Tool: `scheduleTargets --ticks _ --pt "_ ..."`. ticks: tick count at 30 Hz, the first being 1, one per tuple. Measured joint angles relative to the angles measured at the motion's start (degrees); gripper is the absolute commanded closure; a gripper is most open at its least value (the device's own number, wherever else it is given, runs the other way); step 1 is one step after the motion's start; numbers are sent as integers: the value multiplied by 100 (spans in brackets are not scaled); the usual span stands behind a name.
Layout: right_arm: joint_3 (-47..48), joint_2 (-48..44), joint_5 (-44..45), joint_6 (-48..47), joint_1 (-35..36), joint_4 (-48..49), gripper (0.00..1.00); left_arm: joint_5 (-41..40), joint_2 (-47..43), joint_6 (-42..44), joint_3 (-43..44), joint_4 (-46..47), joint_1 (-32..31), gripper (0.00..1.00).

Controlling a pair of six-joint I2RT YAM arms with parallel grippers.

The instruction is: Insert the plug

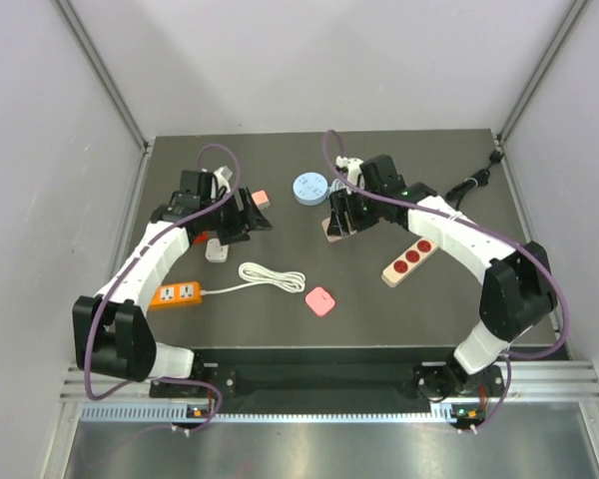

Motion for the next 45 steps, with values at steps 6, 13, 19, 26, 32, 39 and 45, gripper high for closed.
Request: scheduleTargets --ticks 6,13,19,26,32,39,45 --pt "-339 -153 9 310 83 22 100 595 0 -190 -289 660 -702 14" --pt "-549 -1019 -479 1220 81 181 100 1134 -4 201 -210 1113 -1740 7" --pt "-549 -1727 -1178 1707 -33 313 100 1145 -601 999 -372 1646 -1860 21" --pt "-702 -2096 -2218 2227 -52 328 100 1060 -2889 2697 -1755 3189 -2168 2" --pt "-1038 -2470 -2999 2964 -52 859 100 1207 -2734 3661 -1464 3731 -2319 2" --pt "-1576 -2614 -3331 3759 39 1961 100 846 -2280 4592 -1294 3541 -2931 4" --pt "-1646 -2594 -3484 4113 144 2441 100 599 -2081 5156 -1189 3449 -3163 6"
